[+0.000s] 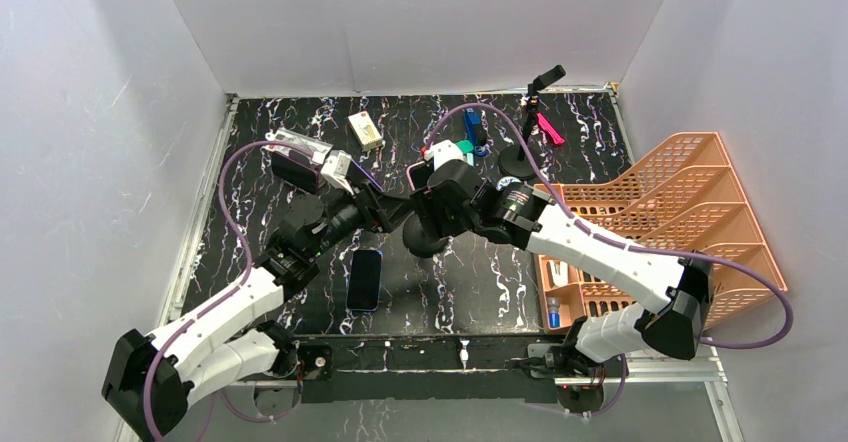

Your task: Remove the phone from the phone stand

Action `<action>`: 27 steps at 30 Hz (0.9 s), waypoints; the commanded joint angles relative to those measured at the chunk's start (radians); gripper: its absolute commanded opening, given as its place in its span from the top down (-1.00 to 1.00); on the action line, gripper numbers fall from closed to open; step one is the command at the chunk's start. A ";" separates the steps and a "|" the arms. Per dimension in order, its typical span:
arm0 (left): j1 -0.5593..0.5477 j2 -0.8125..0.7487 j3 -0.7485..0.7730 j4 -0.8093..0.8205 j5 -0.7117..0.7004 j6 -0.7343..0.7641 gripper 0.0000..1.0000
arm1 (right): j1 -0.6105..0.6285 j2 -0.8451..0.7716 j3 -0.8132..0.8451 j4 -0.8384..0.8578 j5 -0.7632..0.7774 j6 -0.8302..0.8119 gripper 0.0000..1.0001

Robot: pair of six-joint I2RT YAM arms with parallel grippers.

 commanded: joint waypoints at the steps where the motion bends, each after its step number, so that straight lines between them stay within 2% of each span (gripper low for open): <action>1: 0.001 0.029 0.028 0.084 0.058 -0.056 -0.30 | 0.002 -0.063 0.057 0.013 -0.007 -0.021 1.00; 8: 0.012 0.091 0.007 0.175 0.109 -0.142 -0.16 | 0.000 -0.076 0.029 0.043 -0.015 -0.014 1.00; 17: 0.046 0.156 -0.051 0.301 0.165 -0.239 -0.14 | -0.002 -0.095 -0.008 0.070 -0.016 -0.014 1.00; 27: 0.053 0.186 -0.075 0.352 0.209 -0.280 -0.06 | -0.006 -0.115 -0.047 0.099 -0.020 -0.009 1.00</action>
